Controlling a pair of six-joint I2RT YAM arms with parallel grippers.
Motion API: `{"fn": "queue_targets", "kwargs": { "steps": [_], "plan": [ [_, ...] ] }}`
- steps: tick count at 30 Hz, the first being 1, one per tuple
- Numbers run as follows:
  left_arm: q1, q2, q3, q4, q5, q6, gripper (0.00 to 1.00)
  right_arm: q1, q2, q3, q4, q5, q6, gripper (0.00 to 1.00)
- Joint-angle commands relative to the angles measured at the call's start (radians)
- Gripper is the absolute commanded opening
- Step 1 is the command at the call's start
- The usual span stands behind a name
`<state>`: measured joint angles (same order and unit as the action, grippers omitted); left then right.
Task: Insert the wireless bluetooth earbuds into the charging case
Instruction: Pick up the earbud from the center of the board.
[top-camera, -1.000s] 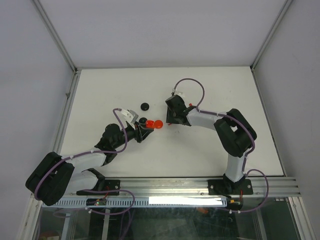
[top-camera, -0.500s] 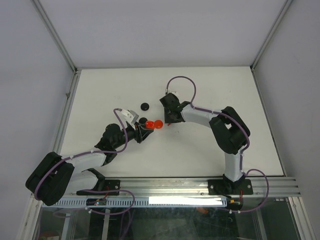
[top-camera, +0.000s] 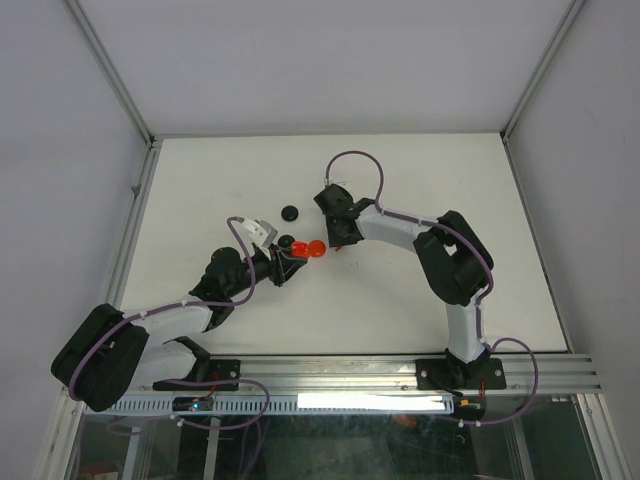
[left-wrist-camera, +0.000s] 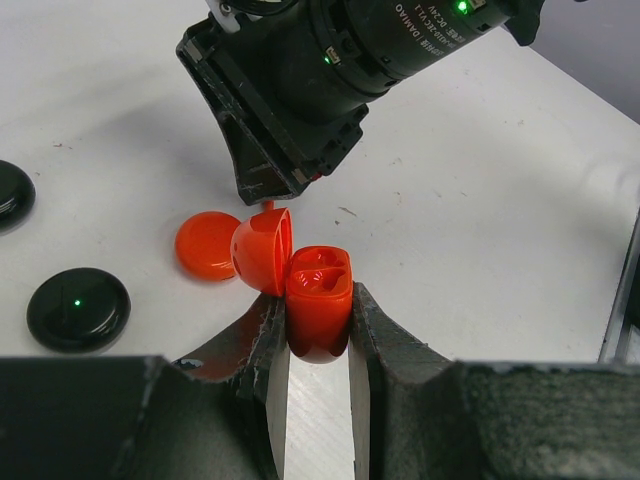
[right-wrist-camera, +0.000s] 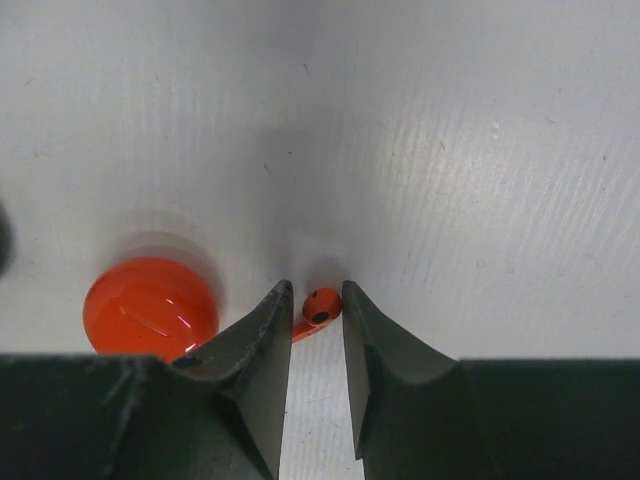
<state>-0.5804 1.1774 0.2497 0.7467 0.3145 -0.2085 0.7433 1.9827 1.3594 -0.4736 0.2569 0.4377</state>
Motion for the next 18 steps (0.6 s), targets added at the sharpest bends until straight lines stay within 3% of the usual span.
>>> {"fn": "queue_targets", "kwargs": {
  "steps": [1, 7, 18],
  "plan": [
    [0.008, -0.015, 0.014, 0.043, 0.000, 0.015, 0.00, 0.006, 0.054, 0.021, -0.096, 0.019, -0.035, 0.28],
    [0.008, -0.012, 0.010, 0.054, 0.003, 0.017, 0.00, 0.007, 0.036, 0.018, -0.098, 0.049, -0.069, 0.18],
    [0.008, -0.015, -0.008, 0.117, 0.042, -0.004, 0.00, 0.067, -0.192, -0.048, -0.051, 0.139, -0.208, 0.15]
  ]
}}
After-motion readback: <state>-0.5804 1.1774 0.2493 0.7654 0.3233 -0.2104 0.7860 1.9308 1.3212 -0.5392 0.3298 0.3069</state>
